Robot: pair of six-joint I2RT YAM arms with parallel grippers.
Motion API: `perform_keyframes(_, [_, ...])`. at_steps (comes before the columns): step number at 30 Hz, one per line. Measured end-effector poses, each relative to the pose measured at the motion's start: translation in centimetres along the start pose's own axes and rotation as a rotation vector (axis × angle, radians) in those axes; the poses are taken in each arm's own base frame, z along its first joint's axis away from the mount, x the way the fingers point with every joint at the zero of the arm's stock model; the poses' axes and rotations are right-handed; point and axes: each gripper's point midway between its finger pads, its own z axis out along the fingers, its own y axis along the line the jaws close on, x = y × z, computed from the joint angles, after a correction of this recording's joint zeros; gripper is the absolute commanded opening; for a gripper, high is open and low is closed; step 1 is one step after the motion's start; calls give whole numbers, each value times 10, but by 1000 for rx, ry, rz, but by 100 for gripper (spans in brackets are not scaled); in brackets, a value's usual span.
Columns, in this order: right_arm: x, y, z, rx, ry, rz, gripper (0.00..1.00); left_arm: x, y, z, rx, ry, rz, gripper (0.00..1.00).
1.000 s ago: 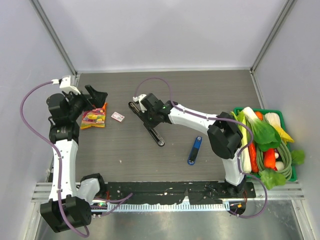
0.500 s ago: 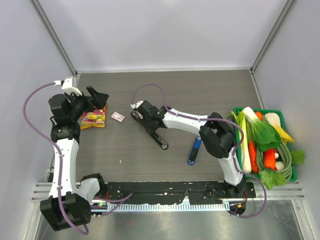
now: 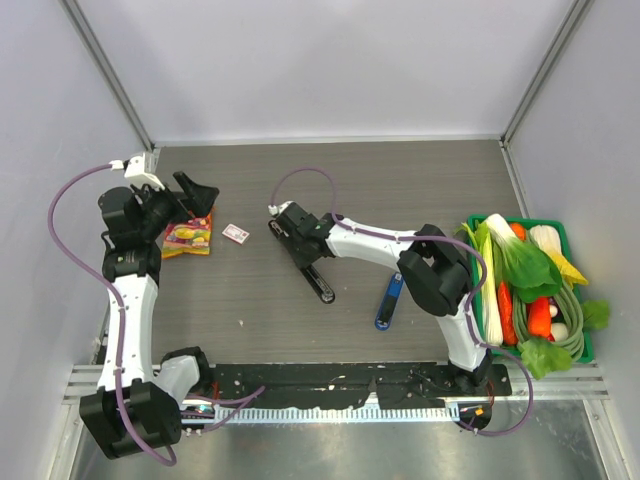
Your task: Load the staples into the stapler
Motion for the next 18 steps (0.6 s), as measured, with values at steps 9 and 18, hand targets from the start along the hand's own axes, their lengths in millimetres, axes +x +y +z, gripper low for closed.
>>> perform_keyframes(9, [3,11,1,-35,12,97,1,3,3,2,-3,10,-7,100])
perform_keyframes(18, [9,7,6,-5,-11,173,1,5,4,4,-1,16,-14,100])
